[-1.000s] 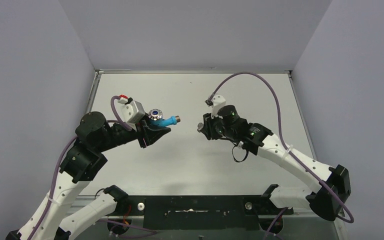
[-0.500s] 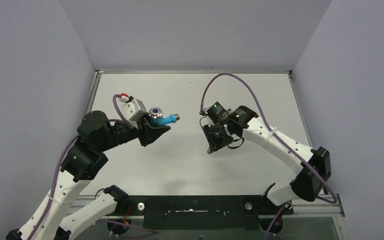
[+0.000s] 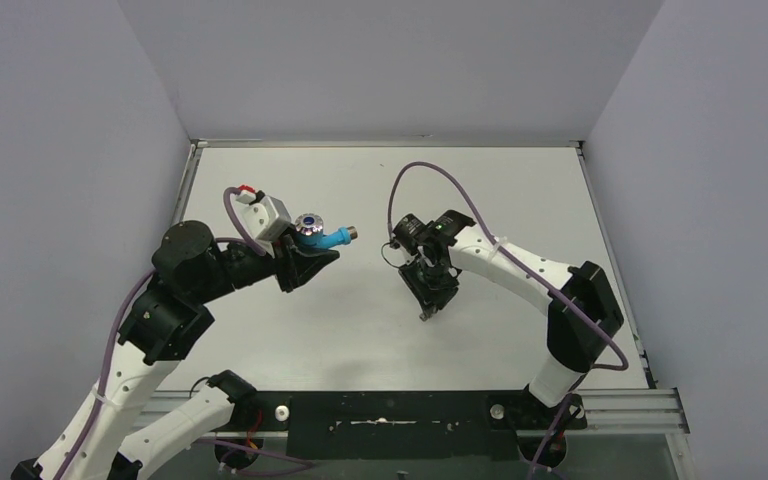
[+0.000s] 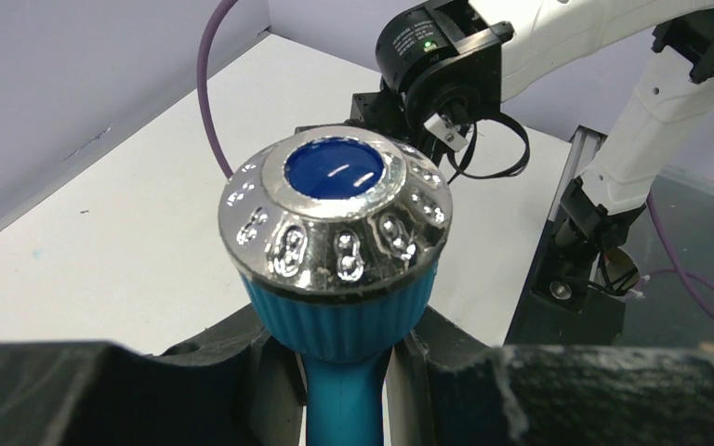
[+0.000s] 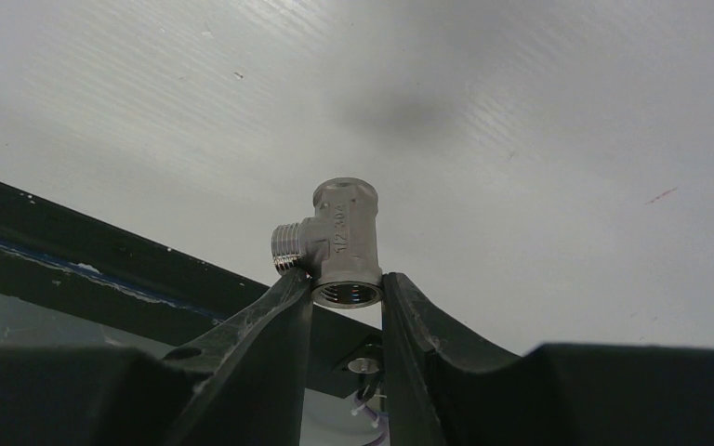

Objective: Install the water faucets
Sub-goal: Adjust the adaptor at the center of the board.

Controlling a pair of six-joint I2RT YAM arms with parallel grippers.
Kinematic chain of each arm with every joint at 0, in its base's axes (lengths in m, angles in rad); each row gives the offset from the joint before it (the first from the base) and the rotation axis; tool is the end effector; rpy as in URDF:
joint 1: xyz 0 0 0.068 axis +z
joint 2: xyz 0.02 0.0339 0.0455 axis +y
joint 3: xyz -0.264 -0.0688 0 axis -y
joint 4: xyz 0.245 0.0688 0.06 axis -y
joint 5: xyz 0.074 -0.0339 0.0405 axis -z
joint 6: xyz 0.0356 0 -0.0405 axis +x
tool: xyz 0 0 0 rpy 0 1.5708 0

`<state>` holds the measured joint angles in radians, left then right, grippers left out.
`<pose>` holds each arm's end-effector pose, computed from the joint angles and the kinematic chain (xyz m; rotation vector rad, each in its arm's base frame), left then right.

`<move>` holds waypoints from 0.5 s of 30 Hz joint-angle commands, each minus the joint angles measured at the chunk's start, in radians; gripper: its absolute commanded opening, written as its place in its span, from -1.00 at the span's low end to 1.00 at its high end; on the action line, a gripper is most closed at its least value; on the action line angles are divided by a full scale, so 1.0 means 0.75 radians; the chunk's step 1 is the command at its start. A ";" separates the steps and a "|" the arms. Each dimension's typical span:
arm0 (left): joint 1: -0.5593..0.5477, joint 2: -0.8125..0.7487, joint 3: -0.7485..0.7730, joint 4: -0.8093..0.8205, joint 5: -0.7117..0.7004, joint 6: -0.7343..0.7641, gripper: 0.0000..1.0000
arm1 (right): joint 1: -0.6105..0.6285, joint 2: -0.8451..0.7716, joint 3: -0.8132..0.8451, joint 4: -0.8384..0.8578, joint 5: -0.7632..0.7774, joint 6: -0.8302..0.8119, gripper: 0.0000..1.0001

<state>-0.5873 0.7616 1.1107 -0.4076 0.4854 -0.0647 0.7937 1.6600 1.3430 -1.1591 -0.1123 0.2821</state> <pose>0.1106 -0.0936 0.4297 0.8004 1.4982 -0.8876 0.2113 0.2205 0.2482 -0.7948 3.0064 0.2256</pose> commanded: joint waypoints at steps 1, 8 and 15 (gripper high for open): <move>0.002 0.002 0.069 0.057 -0.005 0.011 -1.00 | 0.012 0.036 0.036 0.021 0.017 -0.059 -0.96; 0.002 0.017 0.069 0.057 0.001 0.015 -1.00 | 0.013 0.088 0.016 0.098 0.008 -0.069 -0.95; 0.001 0.016 0.060 0.059 0.003 0.015 -1.00 | 0.016 0.134 0.011 0.127 0.024 -0.075 -0.93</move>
<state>-0.5873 0.7818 1.1118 -0.4080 0.4854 -0.0639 0.7994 1.7599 1.3426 -1.0904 -0.1120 0.2409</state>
